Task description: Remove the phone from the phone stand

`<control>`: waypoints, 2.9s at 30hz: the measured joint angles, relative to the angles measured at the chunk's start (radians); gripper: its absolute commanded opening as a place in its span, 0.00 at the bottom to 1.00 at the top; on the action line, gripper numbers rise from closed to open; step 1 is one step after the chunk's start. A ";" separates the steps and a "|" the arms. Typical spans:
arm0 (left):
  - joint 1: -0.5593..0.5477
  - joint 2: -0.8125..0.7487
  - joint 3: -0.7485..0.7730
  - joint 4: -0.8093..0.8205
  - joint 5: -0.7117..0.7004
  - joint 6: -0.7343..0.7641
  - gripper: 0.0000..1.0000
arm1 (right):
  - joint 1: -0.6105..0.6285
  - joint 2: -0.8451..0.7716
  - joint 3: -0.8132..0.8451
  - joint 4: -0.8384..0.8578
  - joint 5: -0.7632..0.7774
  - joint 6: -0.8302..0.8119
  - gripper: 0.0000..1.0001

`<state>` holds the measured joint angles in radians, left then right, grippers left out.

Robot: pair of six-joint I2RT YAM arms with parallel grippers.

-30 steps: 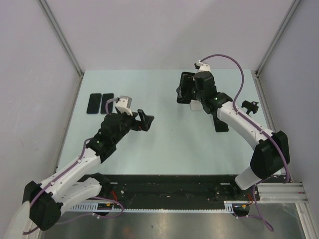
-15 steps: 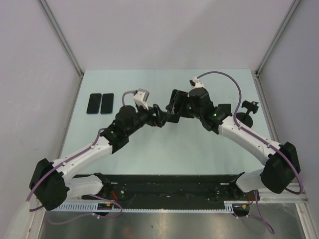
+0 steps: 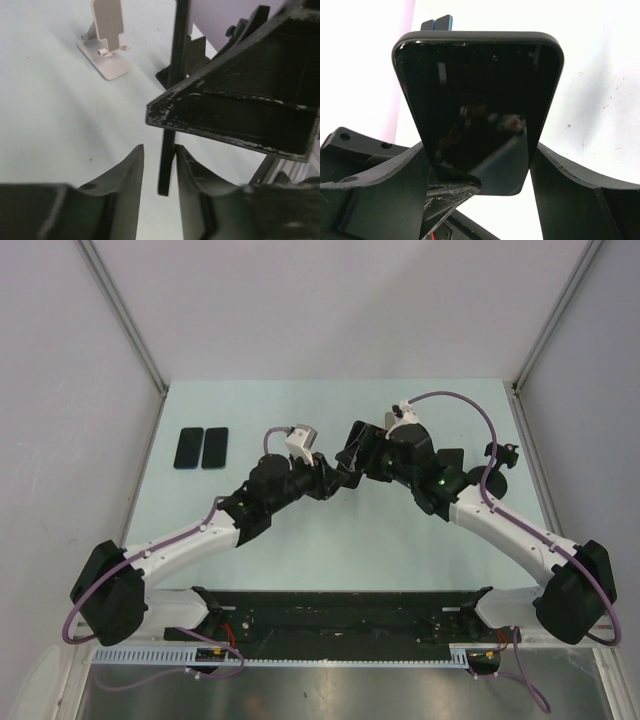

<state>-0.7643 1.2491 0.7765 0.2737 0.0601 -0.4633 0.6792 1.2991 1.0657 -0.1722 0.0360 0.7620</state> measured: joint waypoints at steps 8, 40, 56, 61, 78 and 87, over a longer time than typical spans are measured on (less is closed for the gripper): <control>-0.015 0.002 0.004 0.016 0.042 -0.034 0.00 | -0.002 -0.042 -0.062 0.049 0.000 0.023 0.36; 0.288 -0.021 -0.037 -0.097 -0.105 -0.015 0.00 | -0.144 -0.605 -0.283 -0.022 0.094 -0.368 1.00; 0.630 0.113 -0.027 -0.250 0.015 -0.008 0.01 | -0.223 -0.583 -0.354 0.000 0.065 -0.426 1.00; 0.675 0.219 0.028 -0.264 0.053 -0.005 0.00 | -0.232 -0.564 -0.359 0.013 0.050 -0.439 1.00; 0.847 0.533 0.249 -0.294 0.236 0.038 0.03 | -0.217 -0.526 -0.365 0.036 0.026 -0.458 1.00; 0.859 0.613 0.359 -0.352 0.287 0.075 0.16 | -0.223 -0.518 -0.365 0.036 0.007 -0.460 1.00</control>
<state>0.0948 1.8618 1.1351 -0.0788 0.3470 -0.3885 0.4561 0.7811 0.7002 -0.1360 0.0433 0.3023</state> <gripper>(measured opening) 0.093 0.995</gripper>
